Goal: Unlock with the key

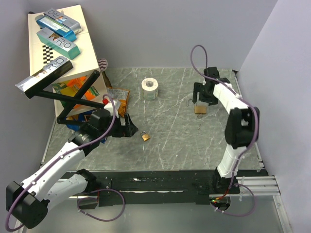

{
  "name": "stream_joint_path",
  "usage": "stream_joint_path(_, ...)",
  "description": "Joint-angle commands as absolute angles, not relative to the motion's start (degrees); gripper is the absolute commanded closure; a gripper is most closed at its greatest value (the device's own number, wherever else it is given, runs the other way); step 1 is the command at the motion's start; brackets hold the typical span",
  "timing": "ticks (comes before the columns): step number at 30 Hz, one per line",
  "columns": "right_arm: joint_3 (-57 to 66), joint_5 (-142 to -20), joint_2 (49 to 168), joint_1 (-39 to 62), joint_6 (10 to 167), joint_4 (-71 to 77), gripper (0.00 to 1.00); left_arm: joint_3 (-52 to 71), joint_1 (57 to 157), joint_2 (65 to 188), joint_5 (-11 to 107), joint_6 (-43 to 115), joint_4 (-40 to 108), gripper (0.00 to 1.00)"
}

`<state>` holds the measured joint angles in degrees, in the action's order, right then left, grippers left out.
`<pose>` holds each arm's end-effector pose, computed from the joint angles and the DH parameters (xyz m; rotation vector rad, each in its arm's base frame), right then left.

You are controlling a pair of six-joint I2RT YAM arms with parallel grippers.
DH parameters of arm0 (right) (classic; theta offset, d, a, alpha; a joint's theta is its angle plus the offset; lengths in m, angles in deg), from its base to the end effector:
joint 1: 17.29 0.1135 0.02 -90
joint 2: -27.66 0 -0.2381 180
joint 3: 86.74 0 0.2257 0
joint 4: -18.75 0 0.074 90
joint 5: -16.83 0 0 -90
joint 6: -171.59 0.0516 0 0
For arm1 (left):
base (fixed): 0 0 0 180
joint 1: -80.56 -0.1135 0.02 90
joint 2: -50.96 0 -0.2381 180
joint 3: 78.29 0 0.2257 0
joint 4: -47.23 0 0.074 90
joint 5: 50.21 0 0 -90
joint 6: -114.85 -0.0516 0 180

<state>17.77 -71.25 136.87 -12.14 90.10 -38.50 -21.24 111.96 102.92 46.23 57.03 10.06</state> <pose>0.3809 0.0326 0.2090 0.0888 2.6499 0.0346 0.1713 -0.1113 0.2545 0.0541 2.2259 -0.7552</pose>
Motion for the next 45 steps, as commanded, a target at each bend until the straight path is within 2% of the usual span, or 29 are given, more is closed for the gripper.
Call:
stream_joint_path(1, 7.9, -72.8, 126.6, -11.1, 98.0, -37.5, 0.12, -16.4, 111.7, 102.4, 47.0, 55.7, 7.1, 0.04)
stream_joint_path(5, -1.3, -72.1, 122.6, -9.9, 101.6, -35.3, 0.27, -13.5, 111.7, 102.5, 47.5, 54.5, 4.8, 0.04)
stream_joint_path(11, -9.5, -71.2, 121.2, -6.9, 105.1, -32.8, 0.38, -11.9, 111.7, 103.0, 48.9, 55.7, 4.2, 0.04)
stream_joint_path(29, -9.0, -65.8, 128.6, -6.2, 111.8, -33.0, 0.51, -14.9, 111.7, 101.0, 50.2, 56.8, 5.0, 0.04)
stream_joint_path(34, -7.8, -65.5, 129.4, -6.1, 113.0, -34.4, 0.65, -14.9, 111.7, 100.5, 49.9, 56.8, 5.0, 0.04)
stream_joint_path(42, -7.2, -64.1, 129.6, -6.2, 113.7, -35.5, 0.66, -14.8, 111.7, 99.7, 48.9, 56.8, 4.7, 0.04)
stream_joint_path(45, -7.1, -63.9, 129.7, -6.3, 113.6, -35.5, 0.73, -14.7, 111.7, 99.3, 48.6, 56.8, 4.6, 0.04)
